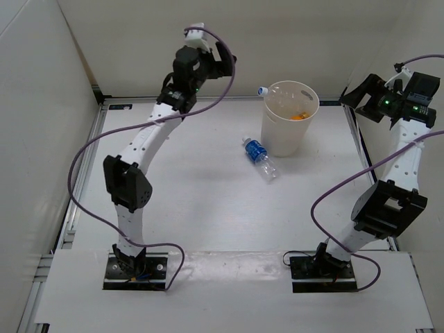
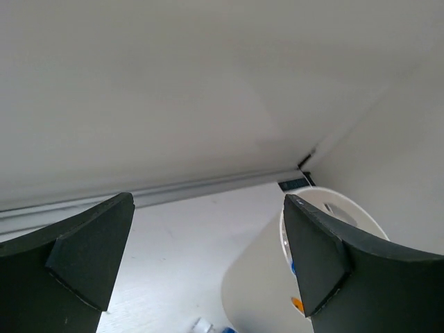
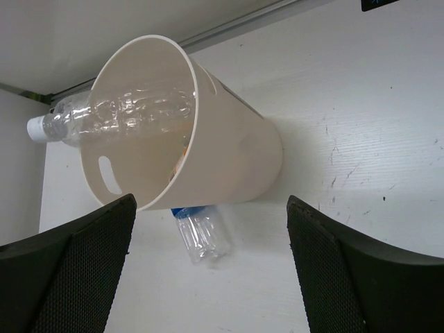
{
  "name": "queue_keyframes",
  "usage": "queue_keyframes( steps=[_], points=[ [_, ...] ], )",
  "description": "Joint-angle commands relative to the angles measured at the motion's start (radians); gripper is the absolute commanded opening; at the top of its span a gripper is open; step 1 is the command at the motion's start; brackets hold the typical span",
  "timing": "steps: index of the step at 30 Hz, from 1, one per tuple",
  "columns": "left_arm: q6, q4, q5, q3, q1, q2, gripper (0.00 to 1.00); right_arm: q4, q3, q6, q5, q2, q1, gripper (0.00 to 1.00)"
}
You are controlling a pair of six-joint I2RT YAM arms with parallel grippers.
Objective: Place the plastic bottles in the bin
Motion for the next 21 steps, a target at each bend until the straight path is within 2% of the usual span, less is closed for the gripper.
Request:
queue_keyframes(
  steps=[1, 5, 8, 12, 13, 16, 21],
  points=[
    [0.031, -0.093, -0.033, -0.002, -0.009, -0.072, 0.99, 0.036, -0.019, 0.013, -0.022, -0.048, -0.005, 0.90],
    [-0.052, -0.177, -0.073, -0.063, -0.010, -0.104, 0.99, 0.030, -0.030, 0.013, -0.025, -0.049, -0.016, 0.90],
    [-0.274, -0.222, -0.101, -0.208, -0.012, -0.141, 0.99, 0.034, -0.037, 0.012, -0.028, -0.051, -0.022, 0.90],
    [-0.486, -0.222, -0.044, -0.289, -0.012, -0.121, 0.99, 0.036, -0.048, 0.016, -0.031, -0.053, -0.030, 0.90],
    [-0.599, -0.229, -0.032, -0.295, -0.010, -0.110, 0.99, 0.033, -0.051, 0.016, -0.033, -0.054, -0.031, 0.90],
    [-0.715, -0.257, 0.074, -0.292, -0.004, -0.040, 0.99, 0.033, -0.056, 0.015, -0.037, -0.051, -0.031, 0.90],
    [-0.758, -0.304, 0.186, -0.165, -0.025, 0.116, 0.99, 0.026, -0.073, 0.018, -0.045, -0.060, -0.053, 0.90]
  ],
)
